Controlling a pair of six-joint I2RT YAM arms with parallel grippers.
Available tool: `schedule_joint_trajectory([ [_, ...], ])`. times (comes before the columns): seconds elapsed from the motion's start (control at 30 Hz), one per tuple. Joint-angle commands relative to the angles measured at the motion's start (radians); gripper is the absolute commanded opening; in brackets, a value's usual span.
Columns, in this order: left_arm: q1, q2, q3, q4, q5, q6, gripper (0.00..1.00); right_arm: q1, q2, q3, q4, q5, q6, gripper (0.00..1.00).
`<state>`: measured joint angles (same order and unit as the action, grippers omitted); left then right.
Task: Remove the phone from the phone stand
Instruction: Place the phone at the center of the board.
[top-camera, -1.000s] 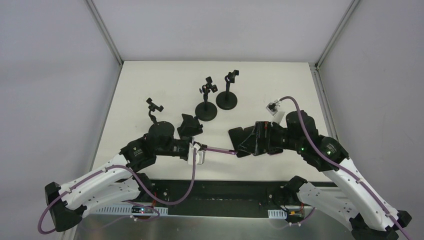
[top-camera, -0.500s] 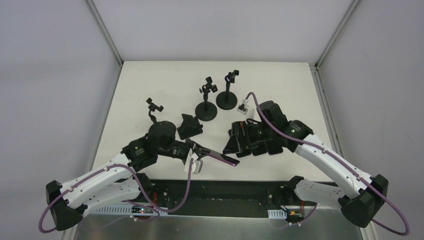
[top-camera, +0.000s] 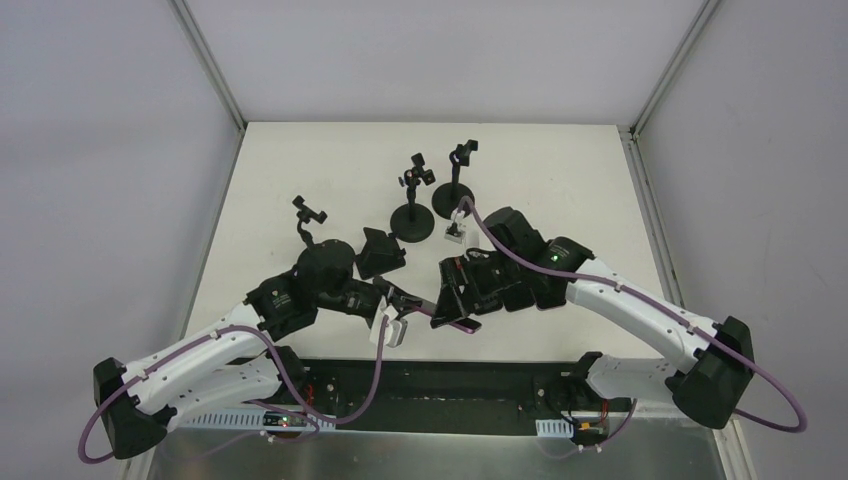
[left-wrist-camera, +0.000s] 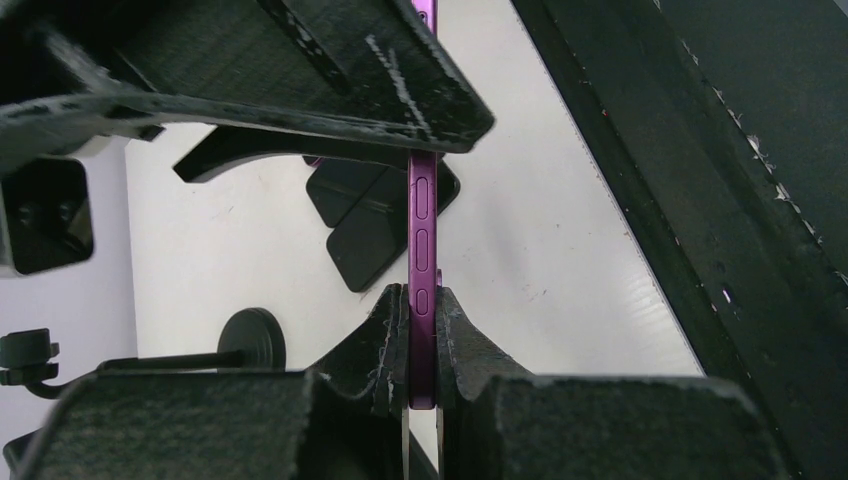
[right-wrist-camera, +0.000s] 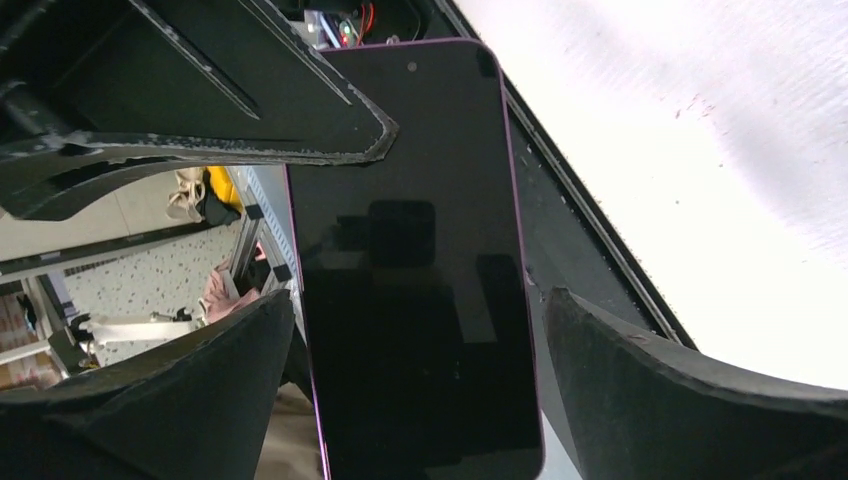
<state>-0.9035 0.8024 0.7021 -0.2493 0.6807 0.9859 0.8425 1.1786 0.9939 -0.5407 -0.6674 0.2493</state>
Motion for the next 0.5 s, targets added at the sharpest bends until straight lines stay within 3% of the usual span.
schedule_joint_trajectory([
  [0.0,-0.004,-0.002,0.056,0.052,0.055,0.036,0.0,0.033,0.034,0.048,0.012,-0.059,-0.017,0.96],
  [0.07,-0.004,-0.002,0.053,0.051,0.05,0.036,0.0,0.038,0.043,0.052,0.012,-0.057,-0.015,0.89],
  [0.13,-0.004,-0.003,0.05,0.051,0.047,0.036,0.0,0.039,0.051,0.056,0.017,-0.046,-0.003,0.75],
  [0.17,-0.005,-0.003,0.046,0.051,0.046,0.035,0.0,0.038,0.057,0.062,0.016,-0.044,0.004,0.66],
  [0.23,-0.005,-0.006,0.04,0.051,0.038,0.032,0.1,0.039,0.073,0.082,0.011,-0.043,0.019,0.41],
  [0.27,-0.003,-0.007,0.036,0.051,0.031,0.028,0.18,0.038,0.08,0.087,0.013,-0.04,0.029,0.26],
  [0.3,-0.004,-0.008,0.032,0.053,0.021,0.018,0.45,0.038,0.087,0.092,0.019,-0.034,0.043,0.14],
  [0.33,-0.004,-0.007,0.032,0.057,0.006,-0.017,0.92,0.038,0.093,0.094,0.027,-0.02,0.055,0.09],
  [0.37,-0.004,-0.001,0.039,0.059,-0.027,-0.073,0.98,0.039,0.098,0.094,0.033,0.005,0.066,0.07],
  [0.47,-0.005,0.025,0.063,0.059,-0.171,-0.261,0.99,0.039,0.112,0.084,0.049,0.129,0.11,0.04],
])
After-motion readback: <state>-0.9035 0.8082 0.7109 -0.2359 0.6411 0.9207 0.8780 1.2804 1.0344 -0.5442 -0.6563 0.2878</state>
